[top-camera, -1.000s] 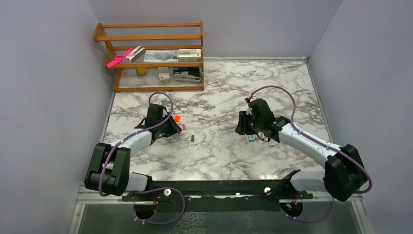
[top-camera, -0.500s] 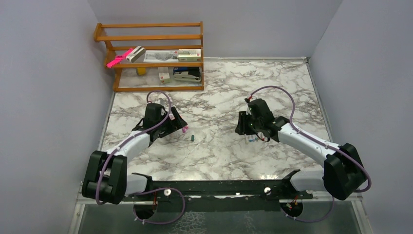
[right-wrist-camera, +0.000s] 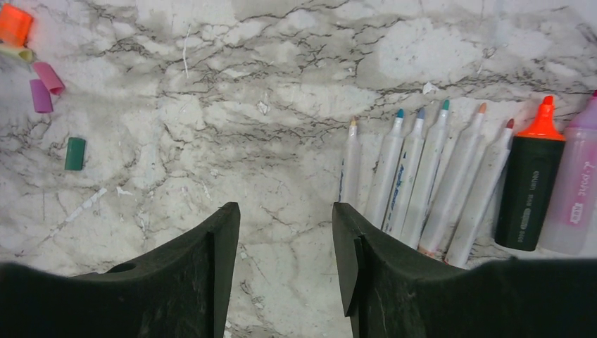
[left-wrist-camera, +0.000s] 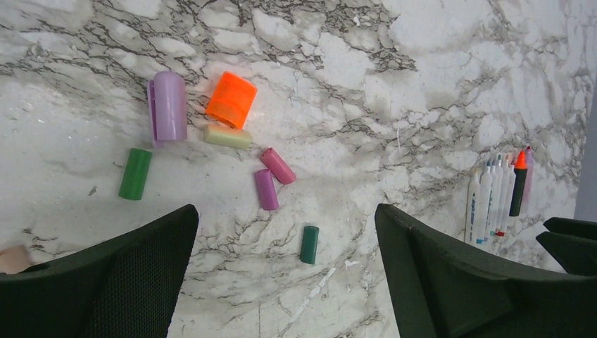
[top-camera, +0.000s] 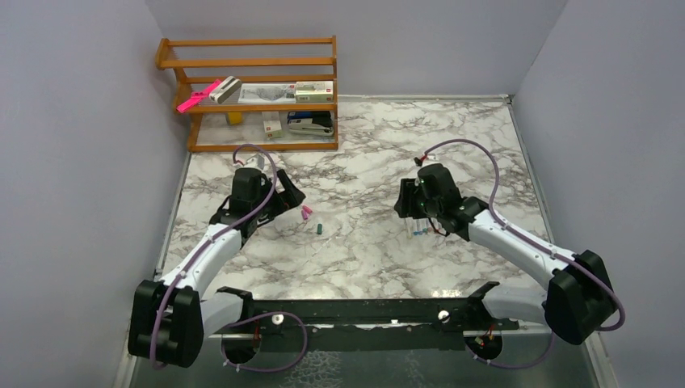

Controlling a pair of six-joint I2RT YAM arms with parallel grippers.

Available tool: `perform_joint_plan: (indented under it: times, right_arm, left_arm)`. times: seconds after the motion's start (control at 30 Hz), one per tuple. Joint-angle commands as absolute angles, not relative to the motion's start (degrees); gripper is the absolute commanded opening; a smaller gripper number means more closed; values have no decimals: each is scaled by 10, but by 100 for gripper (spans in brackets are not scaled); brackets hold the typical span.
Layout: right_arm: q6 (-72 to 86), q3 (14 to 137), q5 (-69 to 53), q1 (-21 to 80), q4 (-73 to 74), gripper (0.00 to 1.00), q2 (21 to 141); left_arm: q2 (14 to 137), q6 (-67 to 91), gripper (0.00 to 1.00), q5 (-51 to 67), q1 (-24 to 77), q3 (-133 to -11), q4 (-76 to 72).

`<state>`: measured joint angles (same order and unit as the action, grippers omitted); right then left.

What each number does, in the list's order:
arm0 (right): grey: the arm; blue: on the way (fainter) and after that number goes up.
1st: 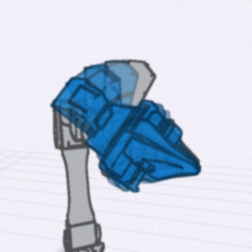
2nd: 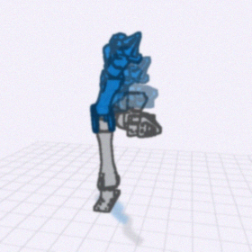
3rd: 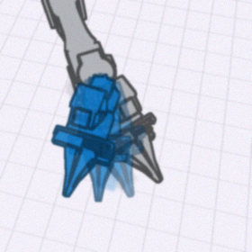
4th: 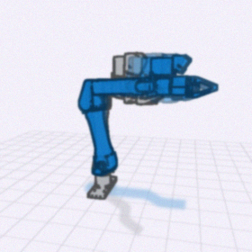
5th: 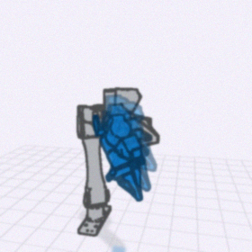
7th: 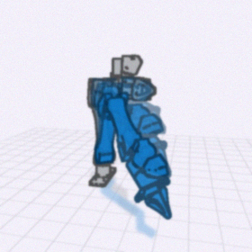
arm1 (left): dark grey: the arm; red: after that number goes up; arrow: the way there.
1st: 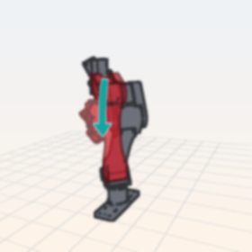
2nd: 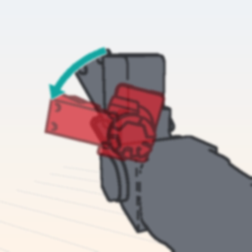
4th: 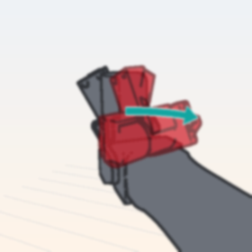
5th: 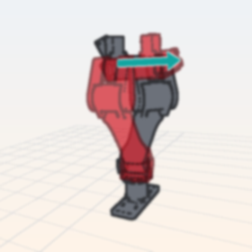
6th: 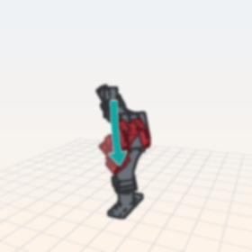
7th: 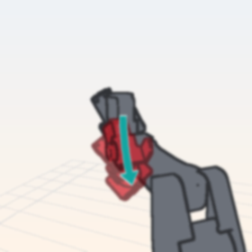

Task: Open the pen caps

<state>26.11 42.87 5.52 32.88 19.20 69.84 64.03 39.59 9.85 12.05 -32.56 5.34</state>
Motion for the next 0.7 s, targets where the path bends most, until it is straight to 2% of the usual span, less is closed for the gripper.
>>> perform_joint_plan:
  times: [0.0, 0.13, 0.27, 0.33, 0.43, 0.67]
  right_arm:
    - [241, 437, 120, 325, 172, 52, 685]
    - [234, 441, 156, 321, 168, 53, 686]
    - [225, 437, 176, 309, 147, 62, 676]
    - [214, 428, 188, 303, 125, 69, 665]
    - [189, 402, 200, 293, 79, 92, 639]
    - [123, 321, 207, 265, -52, 99, 569]
  left_arm:
    - [607, 372, 99, 67, 119, -351, 73]
    - [590, 361, 99, 63, 119, -359, 68]
    - [570, 356, 99, 51, 119, -358, 48]
    - [554, 351, 99, 42, 119, -356, 33]
    - [544, 350, 99, 1, 119, -357, 27]
    - [641, 324, 99, -38, 119, -419, 74]
